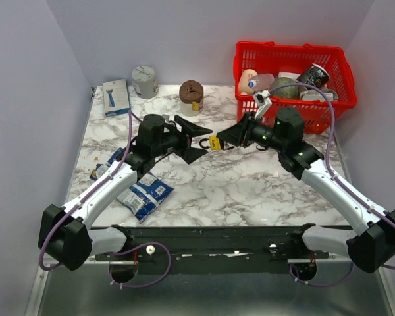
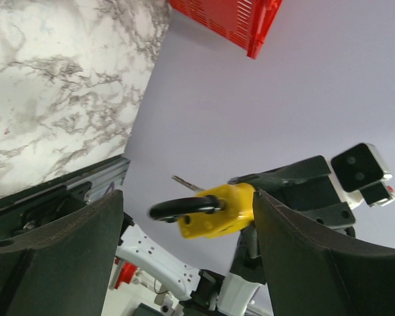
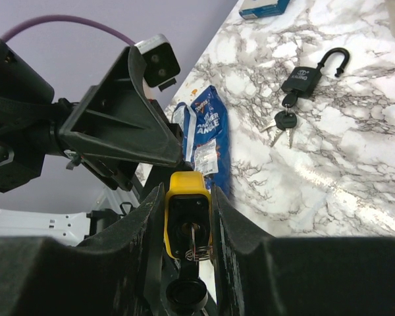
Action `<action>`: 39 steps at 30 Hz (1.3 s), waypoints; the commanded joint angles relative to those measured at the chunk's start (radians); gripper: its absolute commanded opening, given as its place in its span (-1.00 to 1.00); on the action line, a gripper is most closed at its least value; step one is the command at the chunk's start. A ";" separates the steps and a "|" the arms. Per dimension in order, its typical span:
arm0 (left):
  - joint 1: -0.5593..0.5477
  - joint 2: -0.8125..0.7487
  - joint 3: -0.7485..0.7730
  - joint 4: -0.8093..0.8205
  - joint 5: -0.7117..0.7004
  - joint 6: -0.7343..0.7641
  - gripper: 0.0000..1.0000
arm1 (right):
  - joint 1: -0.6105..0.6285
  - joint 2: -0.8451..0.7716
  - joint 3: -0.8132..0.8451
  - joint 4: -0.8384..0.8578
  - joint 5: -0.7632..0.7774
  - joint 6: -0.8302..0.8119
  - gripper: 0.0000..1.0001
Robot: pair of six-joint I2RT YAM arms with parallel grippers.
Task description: Unlock with the key
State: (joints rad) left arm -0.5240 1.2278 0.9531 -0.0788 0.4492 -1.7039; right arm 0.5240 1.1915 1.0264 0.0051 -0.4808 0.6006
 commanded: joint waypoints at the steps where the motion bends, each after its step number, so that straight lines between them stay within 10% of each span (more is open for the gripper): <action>1: -0.004 -0.014 -0.008 0.040 0.003 -0.033 0.67 | 0.010 0.002 -0.005 0.058 0.027 -0.013 -0.99; 19: -0.005 0.015 -0.013 0.073 -0.007 -0.037 0.47 | 0.080 0.031 0.011 0.068 -0.018 -0.022 -0.99; 39: -0.005 -0.002 -0.010 0.034 -0.037 0.006 -0.68 | 0.102 0.022 -0.043 0.003 0.108 0.094 -0.99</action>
State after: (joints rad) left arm -0.5228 1.2476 0.9340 -0.0505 0.4088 -1.7279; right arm 0.6209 1.2106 1.0065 0.0013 -0.4389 0.6346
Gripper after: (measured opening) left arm 0.228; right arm 0.367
